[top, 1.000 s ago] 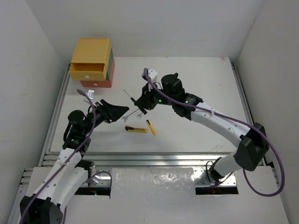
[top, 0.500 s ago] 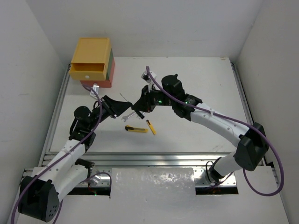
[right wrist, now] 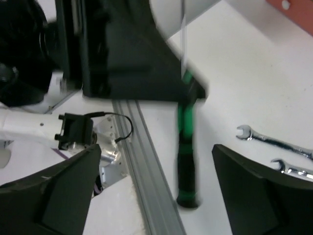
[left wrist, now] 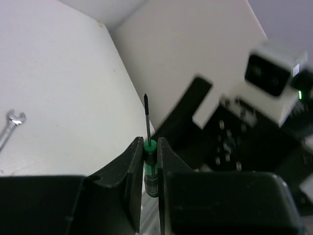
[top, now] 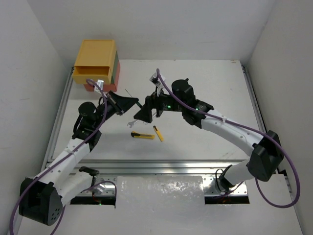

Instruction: Sort the tools into containers

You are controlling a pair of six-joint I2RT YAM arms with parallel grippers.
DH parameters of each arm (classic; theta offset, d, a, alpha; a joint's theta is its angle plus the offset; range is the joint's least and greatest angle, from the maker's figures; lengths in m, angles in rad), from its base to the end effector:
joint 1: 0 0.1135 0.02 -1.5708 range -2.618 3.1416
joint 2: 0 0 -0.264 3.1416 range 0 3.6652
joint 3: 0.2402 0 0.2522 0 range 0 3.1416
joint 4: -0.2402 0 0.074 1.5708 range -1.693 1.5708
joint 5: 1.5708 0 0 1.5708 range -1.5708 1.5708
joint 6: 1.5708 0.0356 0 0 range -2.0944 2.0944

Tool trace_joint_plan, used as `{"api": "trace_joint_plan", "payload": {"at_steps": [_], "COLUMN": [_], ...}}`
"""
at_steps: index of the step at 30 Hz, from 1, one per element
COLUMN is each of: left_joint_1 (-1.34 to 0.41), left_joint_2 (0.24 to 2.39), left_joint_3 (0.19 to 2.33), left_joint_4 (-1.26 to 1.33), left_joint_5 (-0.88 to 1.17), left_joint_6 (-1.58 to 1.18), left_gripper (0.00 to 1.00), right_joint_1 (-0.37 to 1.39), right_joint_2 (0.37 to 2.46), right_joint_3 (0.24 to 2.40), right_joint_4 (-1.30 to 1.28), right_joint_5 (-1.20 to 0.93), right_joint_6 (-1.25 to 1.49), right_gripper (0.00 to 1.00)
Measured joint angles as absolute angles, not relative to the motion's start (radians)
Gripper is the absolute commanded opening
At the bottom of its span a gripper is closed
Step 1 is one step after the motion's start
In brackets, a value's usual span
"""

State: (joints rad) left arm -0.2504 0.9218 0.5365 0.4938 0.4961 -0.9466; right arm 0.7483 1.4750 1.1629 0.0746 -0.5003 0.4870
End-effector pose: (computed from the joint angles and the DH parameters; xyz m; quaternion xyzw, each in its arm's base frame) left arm 0.2038 -0.0696 0.2988 -0.0490 0.6708 -0.5420 0.5038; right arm 0.2438 0.2497 0.3334 -0.2510 0.7350 0.5056 0.3758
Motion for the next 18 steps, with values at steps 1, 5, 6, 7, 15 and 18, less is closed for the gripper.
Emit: {"api": "trace_joint_plan", "payload": {"at_steps": [1, 5, 6, 7, 15, 18], "left_joint_1": [-0.250, -0.230, -0.213, -0.176, 0.166, 0.192], "left_joint_2": [0.933, 0.996, 1.018, 1.046, 1.415, 1.546], "left_joint_3": [0.570, 0.788, 0.854, 0.923, 1.410, 1.519], "left_joint_4": [0.453, 0.189, 0.128, 0.078, -0.194, -0.259], "left_joint_5": [0.463, 0.259, 0.213, 0.173, -0.071, -0.100], "left_joint_6": [-0.940, -0.914, -0.914, -0.916, -0.949, -0.953], "left_gripper": [0.00, 0.00, 0.00, 0.00, 0.00, 0.00], "right_joint_1": [0.748, 0.723, 0.710, 0.696, 0.663, 0.663], "right_joint_2": [1.465, 1.398, 1.377, 1.349, 1.141, 1.089], "right_joint_3": [1.153, 1.100, 1.083, 1.060, 0.914, 0.861], "right_joint_4": [0.074, 0.041, 0.033, 0.027, -0.027, -0.039], "right_joint_5": [-0.500, -0.434, -0.409, -0.384, -0.278, -0.263], "right_joint_6": [0.483, 0.503, 0.508, 0.513, 0.515, 0.512], "right_gripper": [0.99, 0.99, 0.99, 0.99, 0.99, 0.99]}}
